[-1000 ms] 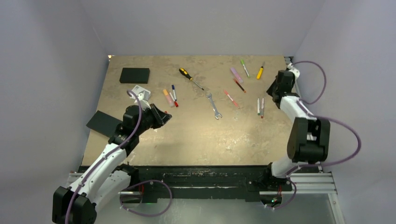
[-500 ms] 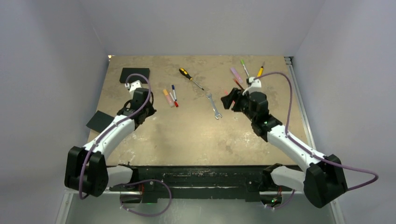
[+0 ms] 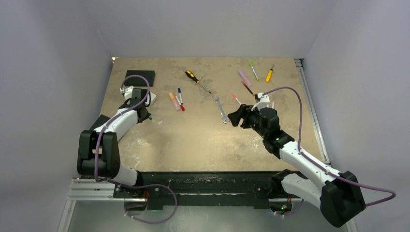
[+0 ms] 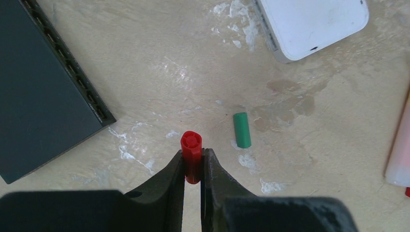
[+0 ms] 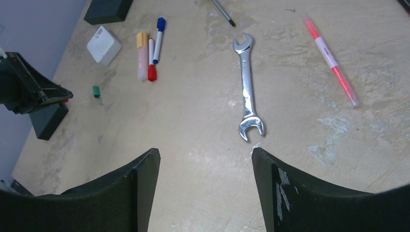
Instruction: Open the pen caps
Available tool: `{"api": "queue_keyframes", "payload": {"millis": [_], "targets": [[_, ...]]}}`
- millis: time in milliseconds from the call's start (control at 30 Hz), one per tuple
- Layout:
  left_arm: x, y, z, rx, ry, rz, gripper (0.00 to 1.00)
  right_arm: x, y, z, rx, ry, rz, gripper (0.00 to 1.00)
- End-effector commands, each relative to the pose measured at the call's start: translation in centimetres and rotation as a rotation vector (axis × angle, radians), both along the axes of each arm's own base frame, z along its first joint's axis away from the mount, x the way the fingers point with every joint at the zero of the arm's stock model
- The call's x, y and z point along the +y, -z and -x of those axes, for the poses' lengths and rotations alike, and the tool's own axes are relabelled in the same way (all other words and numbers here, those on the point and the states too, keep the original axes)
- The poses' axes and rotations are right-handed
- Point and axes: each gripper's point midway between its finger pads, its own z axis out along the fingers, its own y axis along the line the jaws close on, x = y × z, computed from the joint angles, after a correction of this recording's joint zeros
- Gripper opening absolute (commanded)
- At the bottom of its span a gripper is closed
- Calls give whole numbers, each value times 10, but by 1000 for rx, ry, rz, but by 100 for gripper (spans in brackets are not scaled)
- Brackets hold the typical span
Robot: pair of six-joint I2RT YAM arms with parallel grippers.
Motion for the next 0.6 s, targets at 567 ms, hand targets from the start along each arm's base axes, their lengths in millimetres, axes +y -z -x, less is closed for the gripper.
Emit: {"api": "queue_keyframes", "payload": {"millis": [567], "targets": [[-11,42,-2,67,9,77,17,1,-35,-7,-86,-1,-8,74]]}}
